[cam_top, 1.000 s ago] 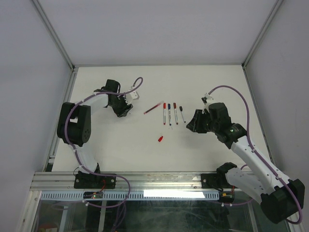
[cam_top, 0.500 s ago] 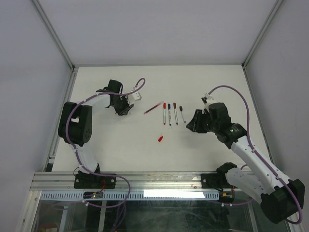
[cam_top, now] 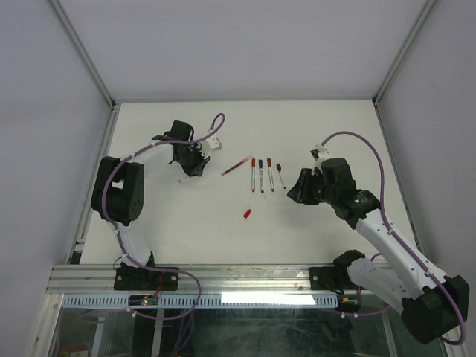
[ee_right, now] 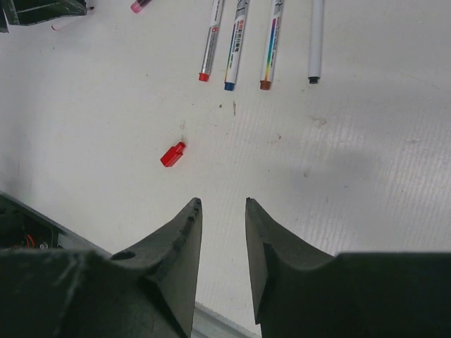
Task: Insert the pens into the pen caps
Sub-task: Pick up the pen from the center of the board.
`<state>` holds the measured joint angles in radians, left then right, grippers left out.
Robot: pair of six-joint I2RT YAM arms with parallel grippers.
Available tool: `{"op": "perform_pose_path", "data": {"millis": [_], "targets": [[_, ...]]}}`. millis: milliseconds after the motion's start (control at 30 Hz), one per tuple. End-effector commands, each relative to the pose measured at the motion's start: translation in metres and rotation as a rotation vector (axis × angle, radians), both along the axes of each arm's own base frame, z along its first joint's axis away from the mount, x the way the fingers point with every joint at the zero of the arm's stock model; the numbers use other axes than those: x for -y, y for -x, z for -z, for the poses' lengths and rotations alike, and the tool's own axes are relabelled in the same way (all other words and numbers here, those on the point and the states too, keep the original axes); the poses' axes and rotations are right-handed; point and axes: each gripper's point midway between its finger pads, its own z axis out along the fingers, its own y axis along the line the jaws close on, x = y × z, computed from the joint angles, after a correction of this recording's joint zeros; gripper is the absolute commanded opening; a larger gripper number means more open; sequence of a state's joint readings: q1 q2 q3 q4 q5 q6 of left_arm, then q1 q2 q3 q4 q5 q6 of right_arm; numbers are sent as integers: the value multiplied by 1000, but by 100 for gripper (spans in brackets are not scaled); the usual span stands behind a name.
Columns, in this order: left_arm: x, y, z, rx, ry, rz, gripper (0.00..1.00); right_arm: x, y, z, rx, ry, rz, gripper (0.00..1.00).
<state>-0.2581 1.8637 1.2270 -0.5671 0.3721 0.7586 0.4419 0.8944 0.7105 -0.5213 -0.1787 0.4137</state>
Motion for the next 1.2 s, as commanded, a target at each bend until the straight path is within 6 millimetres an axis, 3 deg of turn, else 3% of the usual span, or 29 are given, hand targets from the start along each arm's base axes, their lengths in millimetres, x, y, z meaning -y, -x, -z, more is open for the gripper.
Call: {"op": "perform_pose_path", "data": {"millis": [0,67,200,533,767,933,1167], "targets": [[31,-2,-32,18,75,-20,13,-1,-9,-14,62,-21,10,33],[33,2,-31,-1,67,-33,14,-1,-9,-13,61,-21,10,33],[21,2,-29,24,6,-54,28,-3,-9,-10,58,-26,3,34],[-8,-15,-58,163,-5,-96,43,-4,-9,-9,53,-21,-10,33],[-20,-6,-35,135,-28,-61,45,-7,-9,-10,47,-28,-20,33],[-25,-16,-18,113,-60,-56,44,-5,-8,-12,49,-12,-25,33],[-26,-27,-12,109,-75,-52,43,-1,-6,-13,52,-4,-15,33]]}}
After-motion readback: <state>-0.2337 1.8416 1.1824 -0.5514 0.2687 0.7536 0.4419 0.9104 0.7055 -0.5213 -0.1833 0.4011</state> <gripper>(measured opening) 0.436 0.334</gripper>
